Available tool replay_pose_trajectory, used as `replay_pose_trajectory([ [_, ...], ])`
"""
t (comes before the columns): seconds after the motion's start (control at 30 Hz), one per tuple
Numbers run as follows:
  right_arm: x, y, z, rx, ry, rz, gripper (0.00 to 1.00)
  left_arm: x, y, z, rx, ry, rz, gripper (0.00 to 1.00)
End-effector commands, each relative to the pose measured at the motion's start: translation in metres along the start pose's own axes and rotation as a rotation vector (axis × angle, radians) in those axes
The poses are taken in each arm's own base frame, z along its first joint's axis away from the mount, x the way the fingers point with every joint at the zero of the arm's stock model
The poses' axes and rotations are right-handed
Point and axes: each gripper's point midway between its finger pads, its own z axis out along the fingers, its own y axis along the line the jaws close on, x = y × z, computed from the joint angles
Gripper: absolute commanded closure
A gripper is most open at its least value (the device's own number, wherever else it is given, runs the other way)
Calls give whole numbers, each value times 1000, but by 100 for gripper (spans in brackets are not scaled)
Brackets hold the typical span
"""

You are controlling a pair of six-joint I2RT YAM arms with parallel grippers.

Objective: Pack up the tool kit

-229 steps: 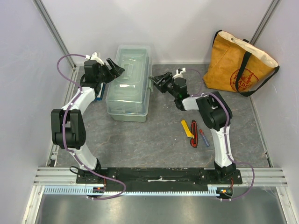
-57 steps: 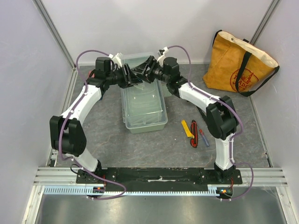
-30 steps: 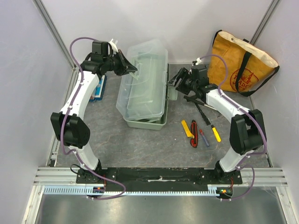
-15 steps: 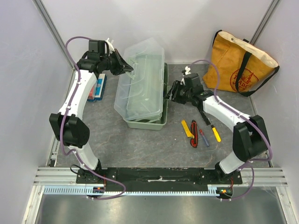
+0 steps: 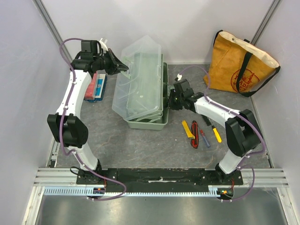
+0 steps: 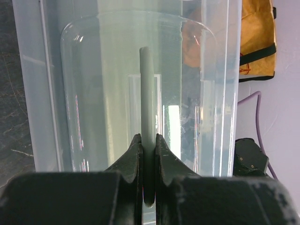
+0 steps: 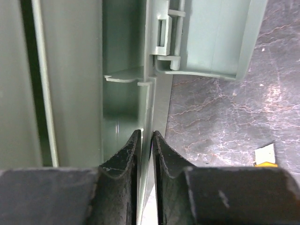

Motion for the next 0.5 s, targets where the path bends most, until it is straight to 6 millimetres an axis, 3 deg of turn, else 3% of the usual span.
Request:
replay_pose_trajectory([
  [0.0, -27, -21, -1, 142, -116, 39, 83, -58, -50, -45, 249, -177, 166, 98],
  [0.2, -59, -23, -11, 193, -230, 84, 96, -88, 0, -57, 256, -188, 145, 98],
  [0.47, -85, -25, -14, 233, -304, 122, 99, -112, 63, -72, 227, -217, 83, 98],
])
